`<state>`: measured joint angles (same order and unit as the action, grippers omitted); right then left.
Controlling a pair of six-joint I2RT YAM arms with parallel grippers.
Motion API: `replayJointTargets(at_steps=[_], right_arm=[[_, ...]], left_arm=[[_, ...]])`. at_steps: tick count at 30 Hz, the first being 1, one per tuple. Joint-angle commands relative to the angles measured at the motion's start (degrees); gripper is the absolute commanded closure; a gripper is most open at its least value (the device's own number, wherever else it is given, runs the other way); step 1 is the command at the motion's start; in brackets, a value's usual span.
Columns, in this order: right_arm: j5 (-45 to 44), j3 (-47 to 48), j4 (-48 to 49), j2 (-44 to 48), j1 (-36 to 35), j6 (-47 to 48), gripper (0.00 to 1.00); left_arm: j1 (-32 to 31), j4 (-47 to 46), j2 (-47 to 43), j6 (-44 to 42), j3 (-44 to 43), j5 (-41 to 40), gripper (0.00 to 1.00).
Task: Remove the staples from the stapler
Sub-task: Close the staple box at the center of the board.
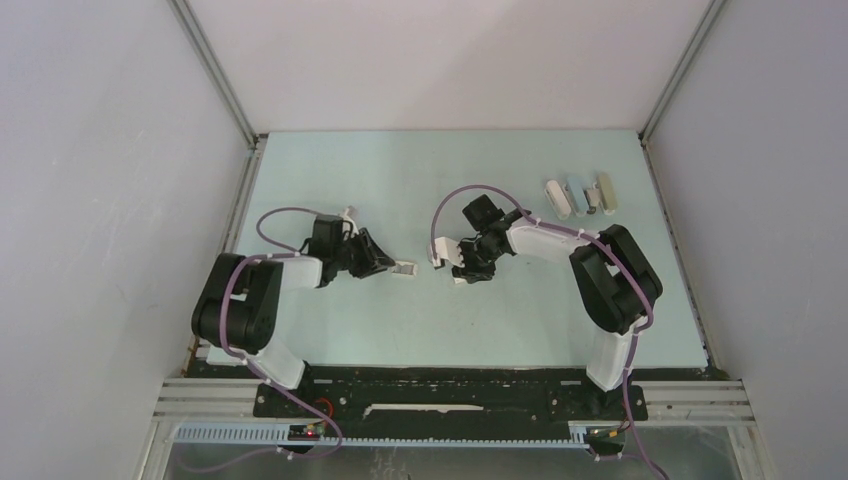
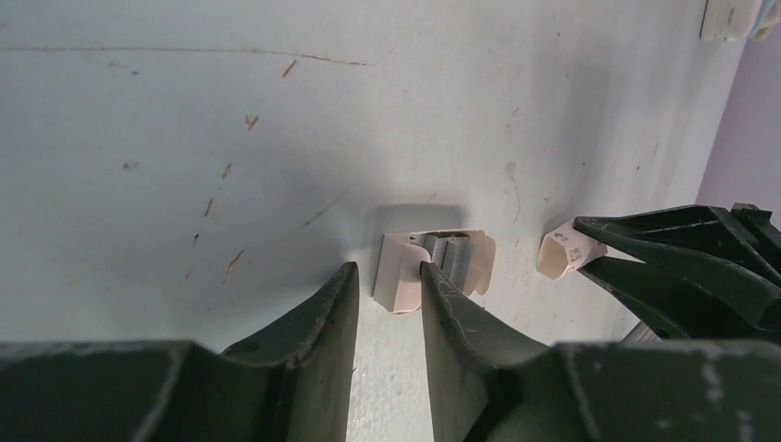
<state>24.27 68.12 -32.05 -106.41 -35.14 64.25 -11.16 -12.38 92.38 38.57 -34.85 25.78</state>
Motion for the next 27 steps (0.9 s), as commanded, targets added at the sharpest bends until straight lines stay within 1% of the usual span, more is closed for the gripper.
replayJointTargets(at_steps=[1, 12, 21, 27], right_arm=[[-0.3, 1.9, -0.8, -0.5, -0.6, -0.9, 0.62], [-1.4, 2.6, -0.2, -0.7, -0.5, -2.7, 0.63], [-1.1, 3.4, 0.7, -1.1, -1.1, -6.0, 0.63], [-2.6, 5.0, 0.7, -2.6, -1.2, -7.0, 0.64]], left_arm=[[-1.3, 0.8, 1.7, -1.0, -3.2, 1.2, 0.64], [-4.7, 2.7, 4.2, -1.3, -6.0, 1.9, 0.70], [-7.0, 3.3, 4.3, 0.1, -6.2, 2.8, 0.71], [-7.9, 2.2, 5.1, 0.7, -6.0, 3.5, 0.71]])
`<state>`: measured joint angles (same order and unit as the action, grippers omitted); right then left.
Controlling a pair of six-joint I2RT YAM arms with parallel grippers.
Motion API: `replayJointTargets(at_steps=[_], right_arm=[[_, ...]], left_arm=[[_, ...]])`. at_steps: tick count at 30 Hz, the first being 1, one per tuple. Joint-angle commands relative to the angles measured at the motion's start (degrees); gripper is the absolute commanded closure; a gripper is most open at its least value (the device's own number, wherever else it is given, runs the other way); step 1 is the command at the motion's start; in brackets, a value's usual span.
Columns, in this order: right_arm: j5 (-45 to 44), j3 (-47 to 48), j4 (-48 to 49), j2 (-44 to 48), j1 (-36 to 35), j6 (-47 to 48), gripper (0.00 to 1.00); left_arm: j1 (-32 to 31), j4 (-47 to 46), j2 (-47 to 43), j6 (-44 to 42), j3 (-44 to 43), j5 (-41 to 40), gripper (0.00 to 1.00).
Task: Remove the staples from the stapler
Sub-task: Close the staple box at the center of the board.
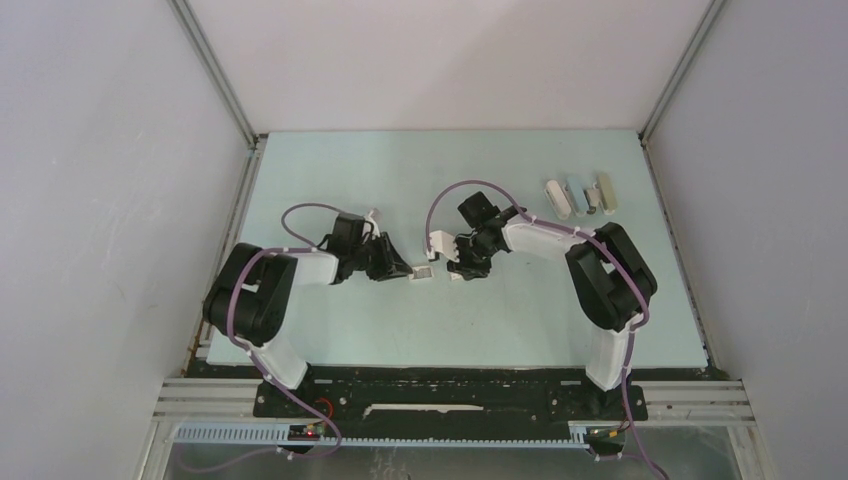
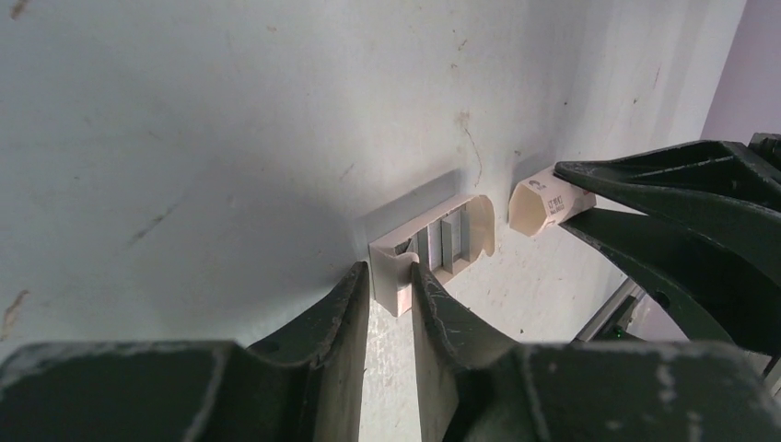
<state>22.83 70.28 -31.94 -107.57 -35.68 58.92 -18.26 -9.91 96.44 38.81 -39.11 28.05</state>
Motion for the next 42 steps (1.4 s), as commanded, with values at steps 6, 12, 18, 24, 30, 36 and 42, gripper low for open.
replayJointTargets(at_steps=[6, 12, 18, 24, 30, 36, 42], right_arm=[[-1.6, 3.3, 0.5, -1.8, -0.7, -1.6, 0.64], [-1.8, 3.3, 0.6, -2.2, -0.5, -1.4, 0.64], [-1.7, 3.3, 0.7, -2.3, -0.1, -1.1, 0.64], [-1.6, 3.3, 0.8, -2.6, 0.3, -0.6, 0.64], [-1.6, 3.3, 1.1, -2.7, 0.5, 0.1, 0.64], [-1.4, 3.6, 0.9, -3.1, 0.8, 0.5, 0.64], [-1.2, 3.9, 0.9, -3.0, 1.2, 0.9, 0.64]], left_arm=[[-1.3, -0.4, 1.4, 0.5, -2.5, 1.5, 0.71], [-1.7, -0.6, 1.8, 0.3, -2.9, 2.1, 0.71], [-2.0, -1.1, 2.8, 0.2, -3.5, 2.8, 0.71], [-2.4, -1.1, 3.7, 0.0, -4.4, 3.5, 0.71], [-2.7, -1.1, 4.6, -0.4, -5.2, 4.1, 0.71], [-3.2, -1.1, 5.5, -0.6, -6.1, 4.7, 0.71], [-3.5, -1.0, 6.0, -0.9, -6.8, 5.3, 0.71]])
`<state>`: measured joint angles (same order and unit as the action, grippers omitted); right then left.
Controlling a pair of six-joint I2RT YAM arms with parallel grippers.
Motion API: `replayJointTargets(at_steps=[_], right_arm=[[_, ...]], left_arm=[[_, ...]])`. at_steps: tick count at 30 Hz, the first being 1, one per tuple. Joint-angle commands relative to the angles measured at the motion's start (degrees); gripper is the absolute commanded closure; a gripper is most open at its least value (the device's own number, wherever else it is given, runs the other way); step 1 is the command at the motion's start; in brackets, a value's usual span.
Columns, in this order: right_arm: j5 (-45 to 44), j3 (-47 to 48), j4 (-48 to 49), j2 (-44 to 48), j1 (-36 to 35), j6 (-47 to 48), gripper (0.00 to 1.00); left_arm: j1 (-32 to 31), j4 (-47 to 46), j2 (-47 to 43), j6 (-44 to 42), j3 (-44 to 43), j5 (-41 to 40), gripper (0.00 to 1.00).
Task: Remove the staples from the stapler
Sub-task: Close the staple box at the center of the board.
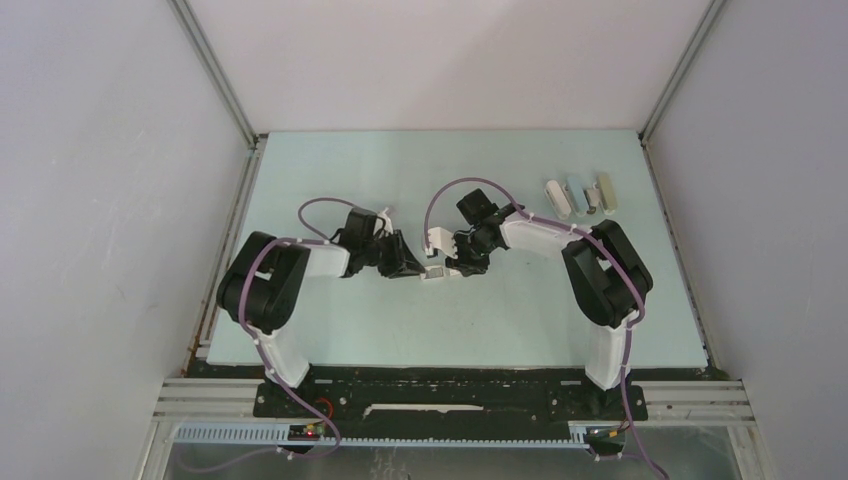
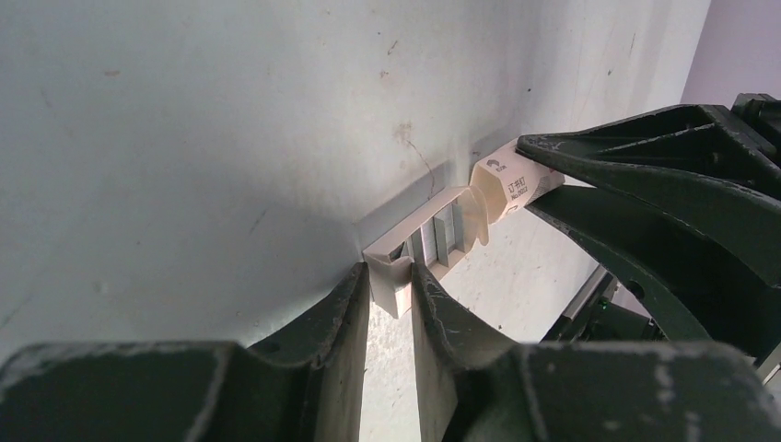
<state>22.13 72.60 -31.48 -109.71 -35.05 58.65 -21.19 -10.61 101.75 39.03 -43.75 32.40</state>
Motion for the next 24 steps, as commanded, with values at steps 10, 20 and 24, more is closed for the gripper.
replayJointTargets(at_steps=[10, 20, 24], right_arm=[[-0.4, 2.6, 0.1, -1.7, 0.9, 1.6, 0.64], [1.3, 2.9, -1.9, -1.6, 1.1, 4.5, 0.64], [2.6, 2.9, -3.3, -1.4, 0.9, 7.1, 0.64]], left_arm=[[-1.3, 0.0, 2.0, -1.7, -3.5, 2.1, 0.72], [-1.4, 0.6, 2.9, -2.1, -4.3, 2.3, 0.72], [-1.4, 1.1, 3.2, -2.4, -4.8, 2.5, 0.72]])
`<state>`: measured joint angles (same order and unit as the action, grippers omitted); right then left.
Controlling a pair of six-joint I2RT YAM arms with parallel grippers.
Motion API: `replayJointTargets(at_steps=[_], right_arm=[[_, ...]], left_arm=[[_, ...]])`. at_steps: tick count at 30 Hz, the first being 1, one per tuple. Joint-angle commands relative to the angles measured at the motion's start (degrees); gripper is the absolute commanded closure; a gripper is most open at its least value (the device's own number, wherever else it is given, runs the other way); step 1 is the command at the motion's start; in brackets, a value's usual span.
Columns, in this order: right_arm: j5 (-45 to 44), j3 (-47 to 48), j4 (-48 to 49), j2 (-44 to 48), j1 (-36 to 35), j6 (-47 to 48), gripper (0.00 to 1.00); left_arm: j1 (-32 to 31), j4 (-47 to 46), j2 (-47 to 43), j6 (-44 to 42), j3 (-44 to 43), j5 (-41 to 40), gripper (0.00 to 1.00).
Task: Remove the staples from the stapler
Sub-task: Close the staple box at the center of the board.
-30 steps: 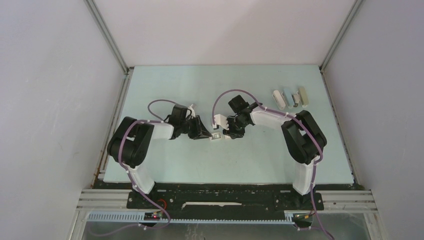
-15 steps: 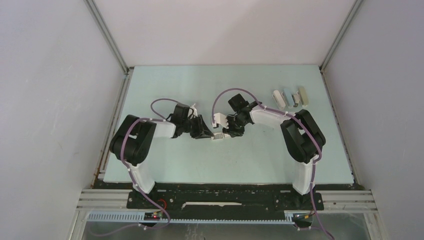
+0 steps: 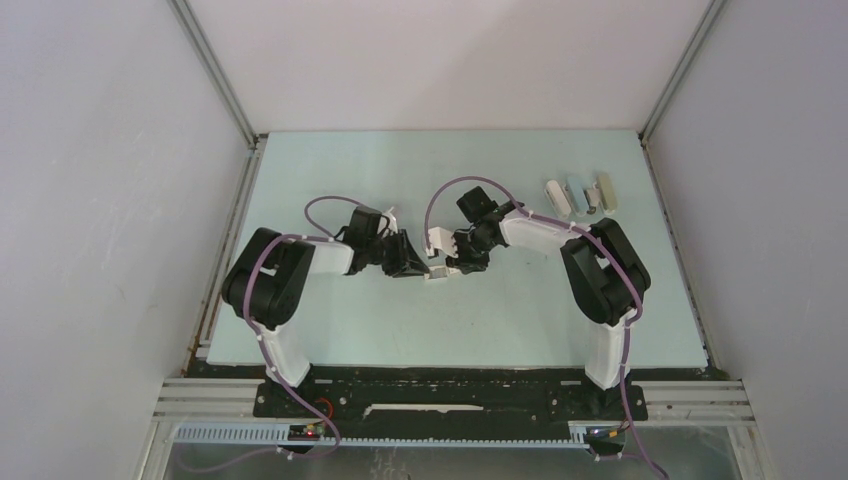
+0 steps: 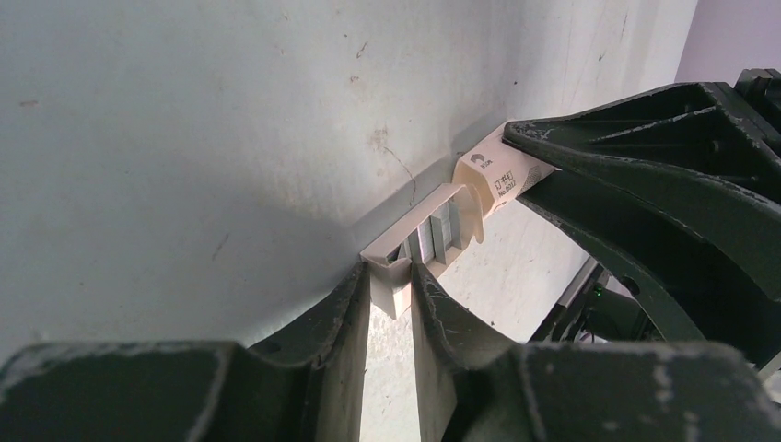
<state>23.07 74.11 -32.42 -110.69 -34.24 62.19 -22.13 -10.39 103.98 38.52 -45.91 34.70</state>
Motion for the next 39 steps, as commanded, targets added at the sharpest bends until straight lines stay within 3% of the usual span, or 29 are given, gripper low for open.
replayJointTargets(at_steps=[1, 11, 22, 39], right_arm=[[1.8, 1.4, -2.8, -0.3, 0.0, 4.3, 0.64], [2.2, 1.4, -4.9, -0.5, -0.1, 7.3, 0.62], [1.8, 1.4, -5.5, -1.0, -0.5, 7.5, 0.51], [3.6, 2.0, -8.6, -0.7, -1.3, 10.0, 0.53]], left_arm=[[-0.5, 1.0, 1.0, -1.9, -2.8, 0.2, 0.72], [-0.5, 1.2, 1.5, -2.0, -3.2, 0.3, 0.72], [-1.2, 1.3, 1.8, -1.9, -3.4, 0.4, 0.72], [-1.4, 1.3, 2.5, -0.3, -3.3, -0.6, 0.74]])
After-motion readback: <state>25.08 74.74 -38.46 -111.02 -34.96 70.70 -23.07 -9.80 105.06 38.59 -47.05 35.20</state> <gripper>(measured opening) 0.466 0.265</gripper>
